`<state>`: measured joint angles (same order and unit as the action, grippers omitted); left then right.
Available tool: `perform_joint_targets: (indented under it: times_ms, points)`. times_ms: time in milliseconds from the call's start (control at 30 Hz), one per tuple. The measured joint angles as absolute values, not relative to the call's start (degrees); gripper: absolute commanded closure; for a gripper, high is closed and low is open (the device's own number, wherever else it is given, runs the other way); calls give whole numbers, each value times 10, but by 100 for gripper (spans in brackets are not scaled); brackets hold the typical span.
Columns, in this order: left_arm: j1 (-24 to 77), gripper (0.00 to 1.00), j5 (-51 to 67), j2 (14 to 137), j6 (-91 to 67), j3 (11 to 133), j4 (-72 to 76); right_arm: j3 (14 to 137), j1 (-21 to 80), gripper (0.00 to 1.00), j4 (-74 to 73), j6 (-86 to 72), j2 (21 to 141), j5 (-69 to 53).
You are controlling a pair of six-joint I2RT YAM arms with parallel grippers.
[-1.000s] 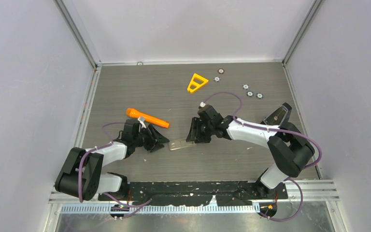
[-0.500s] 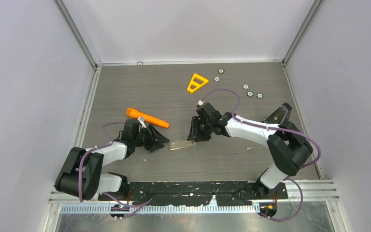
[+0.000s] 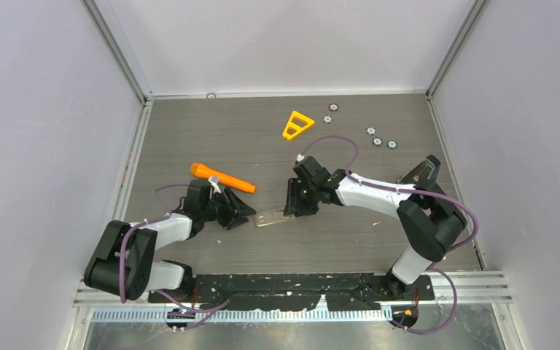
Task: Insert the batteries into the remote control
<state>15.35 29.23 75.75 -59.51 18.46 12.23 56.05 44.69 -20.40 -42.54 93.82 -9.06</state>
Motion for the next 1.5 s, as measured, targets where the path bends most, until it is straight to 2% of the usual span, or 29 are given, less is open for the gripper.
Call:
perform_joint_targets:
  times_ms: [367, 1200, 1367, 1500]
  points:
    - [153, 51, 294, 759, -594, 185, 124, 562, 448, 69, -199, -429, 945, -93]
    - [156, 51, 301, 761, -583, 185, 128, 580, 449, 74, -200, -422, 953, -96]
    - [156, 51, 301, 761, -583, 185, 128, 580, 449, 80, -207, -421, 953, -88]
    - [156, 51, 301, 761, -582, 185, 128, 580, 449, 80, -208, -421, 962, -85]
